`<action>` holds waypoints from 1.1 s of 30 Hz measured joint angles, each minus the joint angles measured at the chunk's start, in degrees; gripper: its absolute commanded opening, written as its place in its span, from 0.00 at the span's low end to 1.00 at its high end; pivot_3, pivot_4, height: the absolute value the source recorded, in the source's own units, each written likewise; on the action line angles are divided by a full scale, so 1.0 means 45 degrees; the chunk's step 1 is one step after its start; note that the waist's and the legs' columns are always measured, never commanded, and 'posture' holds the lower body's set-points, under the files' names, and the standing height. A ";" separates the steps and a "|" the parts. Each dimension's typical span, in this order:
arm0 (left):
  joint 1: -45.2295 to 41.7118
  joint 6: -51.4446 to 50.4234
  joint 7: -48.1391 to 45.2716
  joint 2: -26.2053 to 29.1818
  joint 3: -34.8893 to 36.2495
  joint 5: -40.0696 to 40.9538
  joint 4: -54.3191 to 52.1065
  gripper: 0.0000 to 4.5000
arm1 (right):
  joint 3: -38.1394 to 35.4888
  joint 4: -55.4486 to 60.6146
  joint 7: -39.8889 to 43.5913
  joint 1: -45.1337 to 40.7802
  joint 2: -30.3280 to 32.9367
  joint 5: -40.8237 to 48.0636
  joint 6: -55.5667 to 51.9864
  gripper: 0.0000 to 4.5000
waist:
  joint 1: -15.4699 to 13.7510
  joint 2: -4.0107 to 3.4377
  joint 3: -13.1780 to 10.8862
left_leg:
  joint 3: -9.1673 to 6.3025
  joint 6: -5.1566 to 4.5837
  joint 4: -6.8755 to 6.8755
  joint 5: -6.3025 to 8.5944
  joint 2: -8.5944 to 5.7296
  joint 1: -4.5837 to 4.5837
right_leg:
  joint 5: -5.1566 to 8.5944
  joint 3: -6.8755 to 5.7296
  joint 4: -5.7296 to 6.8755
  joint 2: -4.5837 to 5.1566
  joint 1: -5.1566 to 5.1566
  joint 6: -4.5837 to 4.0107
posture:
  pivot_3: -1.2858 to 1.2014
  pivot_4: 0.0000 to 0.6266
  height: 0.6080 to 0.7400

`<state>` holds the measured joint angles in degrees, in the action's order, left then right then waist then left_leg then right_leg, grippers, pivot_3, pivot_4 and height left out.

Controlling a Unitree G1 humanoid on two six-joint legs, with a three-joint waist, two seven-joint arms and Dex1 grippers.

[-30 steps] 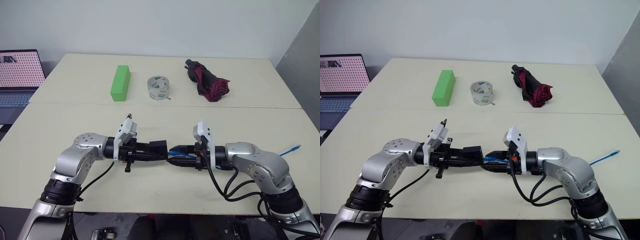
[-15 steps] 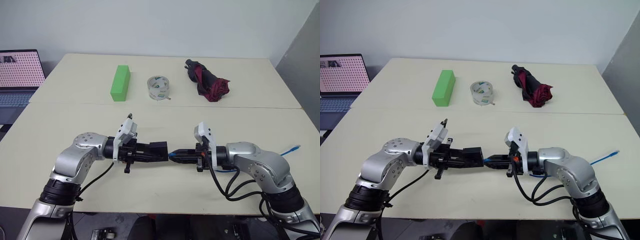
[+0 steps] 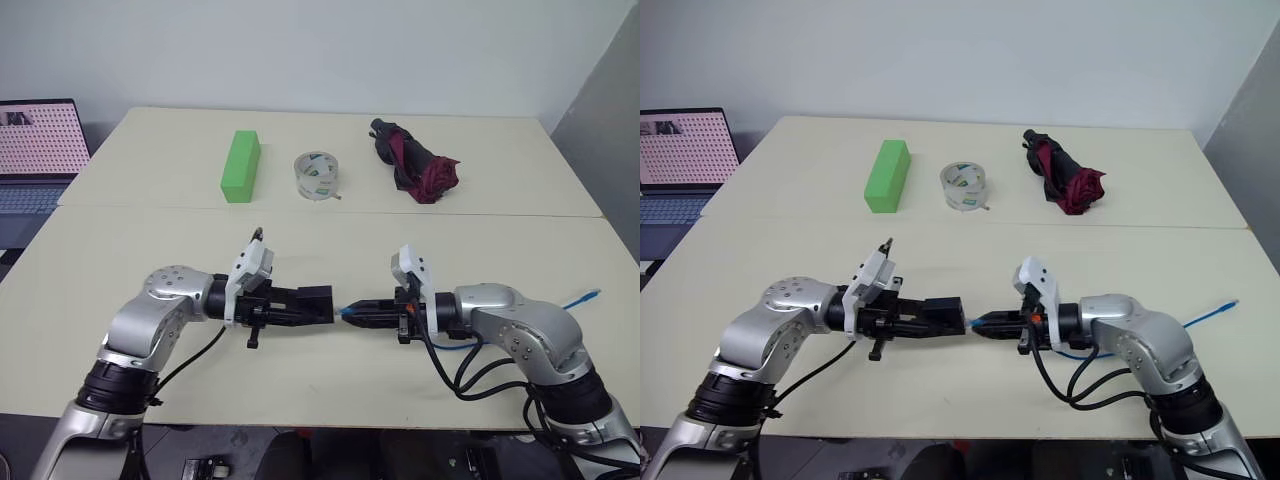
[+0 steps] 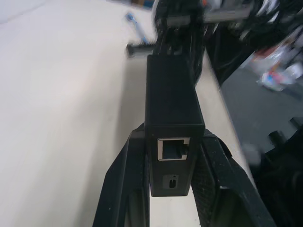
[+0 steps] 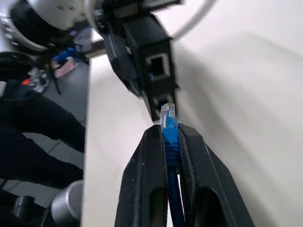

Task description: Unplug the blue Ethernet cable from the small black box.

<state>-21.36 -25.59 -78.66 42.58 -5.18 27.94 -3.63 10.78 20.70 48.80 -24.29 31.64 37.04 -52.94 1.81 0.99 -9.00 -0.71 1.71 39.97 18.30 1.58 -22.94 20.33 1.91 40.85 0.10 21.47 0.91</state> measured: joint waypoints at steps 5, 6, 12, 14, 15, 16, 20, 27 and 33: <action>0.0173 0.0010 0.0097 0.0027 0.0023 -0.0038 0.0004 0.17 | -0.0163 -0.0051 0.0005 0.0027 0.0103 0.0013 0.0064 0.01 | -0.0001 0.0001 0.0000 | 0.0001 -0.0006 0.0000 0.0003 -0.0001 -0.0003 | 0.0000 0.0002 -0.0002 0.0000 -0.0001 0.0000 | 0.52 0.24 1.00; 0.0173 0.0010 0.0109 0.0027 0.0023 -0.0038 0.0002 0.17 | -0.0163 -0.0051 0.0005 0.0035 0.0108 0.0013 0.0084 0.01 | -0.0003 0.0001 0.0000 | 0.0001 -0.0006 0.0000 0.0003 -0.0001 -0.0003 | 0.0000 0.0002 -0.0002 0.0000 -0.0001 0.0000 | 0.52 0.24 1.00; 0.0004 -0.0022 0.0885 -0.0194 0.0098 -0.0085 0.0002 0.17 | 0.0072 -0.2234 -0.1726 -0.0614 -0.0237 -0.2737 0.2680 0.01 | 0.0004 0.0001 0.0000 | 0.0018 -0.0005 0.0006 0.0001 -0.0008 0.0001 | 0.0000 0.0020 0.0006 0.0001 0.0004 0.0000 | 0.52 0.24 1.00; -0.0100 -0.0012 0.1293 -0.0326 0.0161 -0.0198 0.0029 0.17 | 0.0320 -0.3944 -0.2822 -0.1264 -0.0226 -0.4576 0.4294 0.01 | -0.0006 0.0001 0.0000 | 0.0021 0.0013 0.0006 -0.0008 -0.0007 0.0002 | 0.0000 0.0017 0.0008 0.0002 0.0009 0.0000 | 0.52 0.24 1.00; -0.0116 -0.0003 0.1488 -0.0348 0.0192 -0.0266 0.0087 0.17 | 0.0406 -0.4683 -0.3357 -0.1461 -0.0244 -0.5328 0.5086 0.01 | -0.0007 0.0002 0.0001 | 0.0023 0.0036 -0.0001 -0.0021 -0.0004 0.0001 | 0.0000 0.0017 0.0008 0.0001 0.0015 0.0000 | 0.52 0.24 1.00; -0.0172 0.0014 0.1632 -0.0435 0.0205 -0.0316 0.0196 0.17 | 0.0406 -0.5363 -0.3789 -0.1635 -0.0384 -0.5855 0.5604 0.16 | 0.0012 0.0005 0.0004 | 0.0030 0.0038 -0.0001 -0.0022 0.0001 0.0003 | 0.0000 0.0017 0.0012 0.0000 0.0015 0.0000 | 0.52 0.24 1.00; -0.0272 0.0313 0.2387 -0.0900 0.0213 -0.0638 0.0428 0.17 | 0.0364 -0.7731 -0.4749 -0.1957 -0.0717 -0.7112 0.6921 0.37 | 0.0019 0.0004 0.0003 | 0.0085 0.0039 -0.0009 -0.0023 0.0012 -0.0023 | 0.0000 0.0051 0.0024 0.0000 0.0065 0.0000 | 0.52 0.24 1.00; -0.0406 0.1378 0.4357 -0.1842 0.0552 -0.1428 0.1255 0.17 | -0.0179 -0.7226 -0.3886 -0.1853 -0.0615 -0.6882 0.6822 0.73 | 0.0004 0.0004 0.0003 | 0.0106 0.0038 -0.0002 -0.0022 0.0016 -0.0018 | 0.0000 0.0072 0.0030 0.0001 0.0066 0.0000 | 0.52 0.24 1.00; -0.0463 0.3557 0.7324 -0.2619 0.1270 -0.3120 0.2763 0.17 | -0.0789 -0.3881 -0.1520 -0.1161 0.0384 -0.4866 0.5272 0.83 | -0.0031 0.0005 0.0003 | 0.0104 0.0037 -0.0005 -0.0021 0.0018 -0.0019 | 0.0000 0.0069 0.0027 0.0002 0.0066 0.0000 | 0.52 0.24 1.00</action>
<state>-23.45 -9.58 -45.70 30.79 0.53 13.90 8.81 7.23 3.24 41.96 -29.51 33.37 15.14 -29.22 1.67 1.01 -8.98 -0.24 1.88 39.95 18.20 1.66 -23.03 20.33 2.22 40.97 0.11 21.76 0.91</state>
